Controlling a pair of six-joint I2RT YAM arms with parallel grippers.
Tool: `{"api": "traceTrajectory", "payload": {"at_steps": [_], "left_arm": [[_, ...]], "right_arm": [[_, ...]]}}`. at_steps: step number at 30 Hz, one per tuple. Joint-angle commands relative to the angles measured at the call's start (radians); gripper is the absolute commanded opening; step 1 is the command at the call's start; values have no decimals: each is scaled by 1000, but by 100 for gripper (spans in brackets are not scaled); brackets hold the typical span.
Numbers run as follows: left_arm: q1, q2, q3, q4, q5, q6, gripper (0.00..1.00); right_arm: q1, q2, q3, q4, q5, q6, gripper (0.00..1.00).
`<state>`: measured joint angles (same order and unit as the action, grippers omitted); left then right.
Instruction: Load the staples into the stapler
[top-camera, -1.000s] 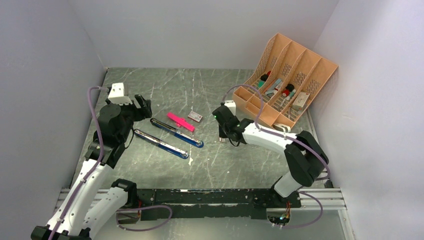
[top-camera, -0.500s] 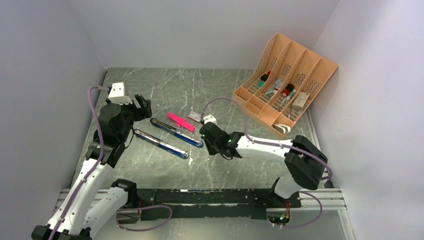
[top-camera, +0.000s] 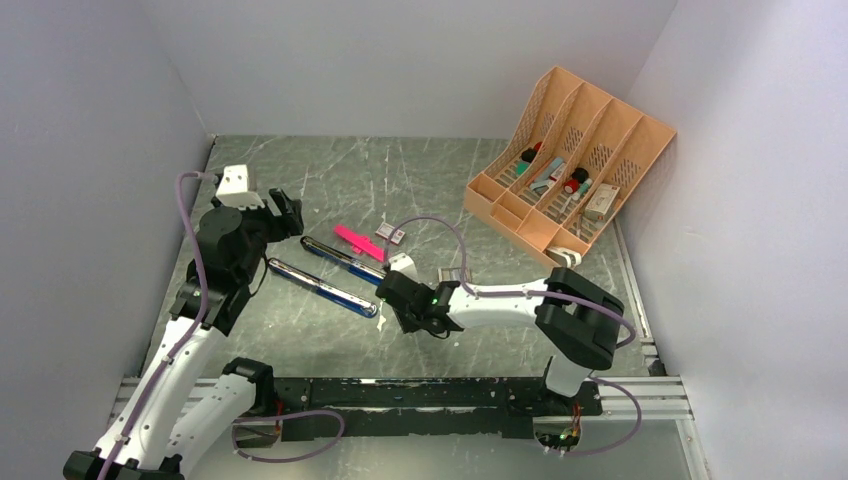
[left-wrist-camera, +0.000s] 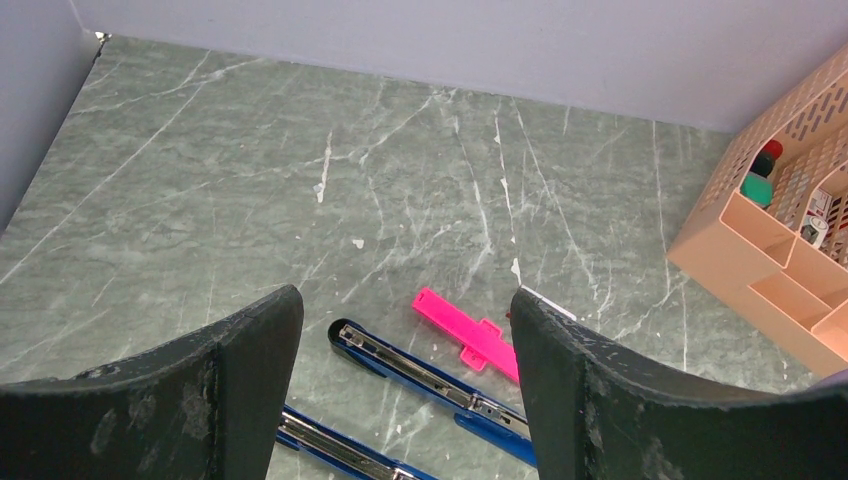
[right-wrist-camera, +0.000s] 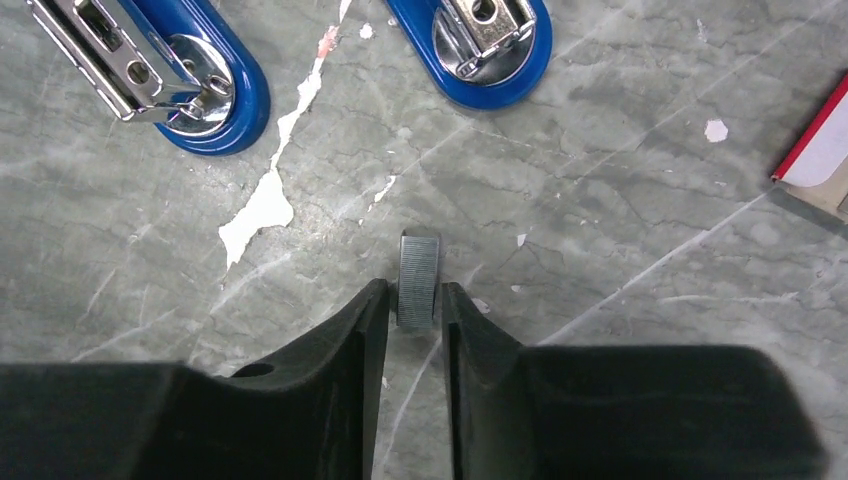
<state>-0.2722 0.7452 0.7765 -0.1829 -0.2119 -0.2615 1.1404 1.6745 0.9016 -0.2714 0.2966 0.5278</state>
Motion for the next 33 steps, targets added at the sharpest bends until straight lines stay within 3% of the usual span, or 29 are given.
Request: {"api": "traceTrajectory", "payload": {"at_steps": [1,7,12,17,22,33], "left_arm": [[11,-4,5,22,24,4,80],[11,-1,5,23,24,5,80],[16,3,5,22,27,5,80],[19,11,8,18,34,5,80],[25,25,7,26,48,5,79],[30,33,9,25,54,5,79]], "right_arm": [[14,14,26,-7,42,45,37],[10,-70,11,17,82,23,56],[-62,-182,-11,37,105,-6,55],[-248,-251,-64,32,50,-44,52],[-397,-227,-59,-4,-9,-87,49],[-495,-137,-33,-22,-59,-113,45]]}}
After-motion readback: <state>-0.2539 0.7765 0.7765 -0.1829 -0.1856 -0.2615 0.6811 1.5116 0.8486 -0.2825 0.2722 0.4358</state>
